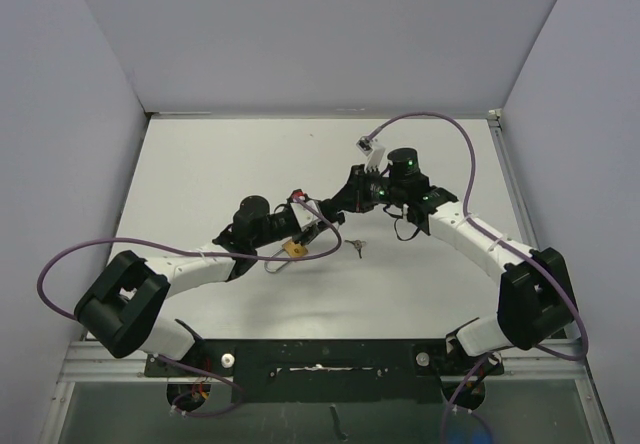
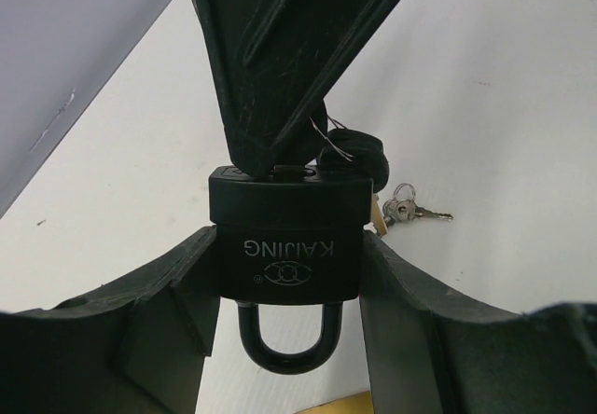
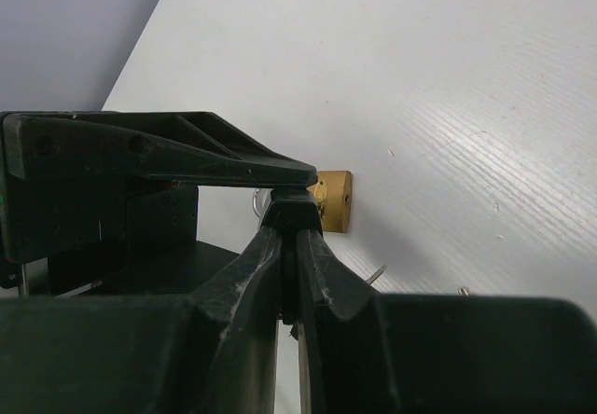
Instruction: Unlock with the key
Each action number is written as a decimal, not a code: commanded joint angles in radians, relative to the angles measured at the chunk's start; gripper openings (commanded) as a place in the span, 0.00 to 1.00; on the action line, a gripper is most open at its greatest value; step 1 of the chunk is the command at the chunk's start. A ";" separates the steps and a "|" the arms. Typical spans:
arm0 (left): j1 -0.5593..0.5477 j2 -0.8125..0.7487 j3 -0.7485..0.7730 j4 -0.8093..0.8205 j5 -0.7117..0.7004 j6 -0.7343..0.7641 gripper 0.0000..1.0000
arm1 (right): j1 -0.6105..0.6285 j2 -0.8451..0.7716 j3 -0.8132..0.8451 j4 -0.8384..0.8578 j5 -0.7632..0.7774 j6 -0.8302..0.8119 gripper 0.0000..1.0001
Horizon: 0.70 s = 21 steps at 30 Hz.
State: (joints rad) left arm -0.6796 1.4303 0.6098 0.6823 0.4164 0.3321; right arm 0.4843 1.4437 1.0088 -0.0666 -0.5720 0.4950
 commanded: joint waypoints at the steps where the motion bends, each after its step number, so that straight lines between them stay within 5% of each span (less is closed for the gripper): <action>1: -0.020 -0.108 0.109 0.329 0.015 -0.005 0.00 | 0.019 -0.002 -0.029 -0.027 0.010 -0.002 0.00; 21: -0.019 -0.086 0.093 0.367 -0.004 -0.035 0.00 | 0.017 0.029 -0.020 -0.009 0.001 0.000 0.00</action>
State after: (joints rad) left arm -0.6811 1.4303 0.6098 0.6838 0.4046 0.3305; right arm 0.4843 1.4445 1.0039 -0.0483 -0.5694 0.5037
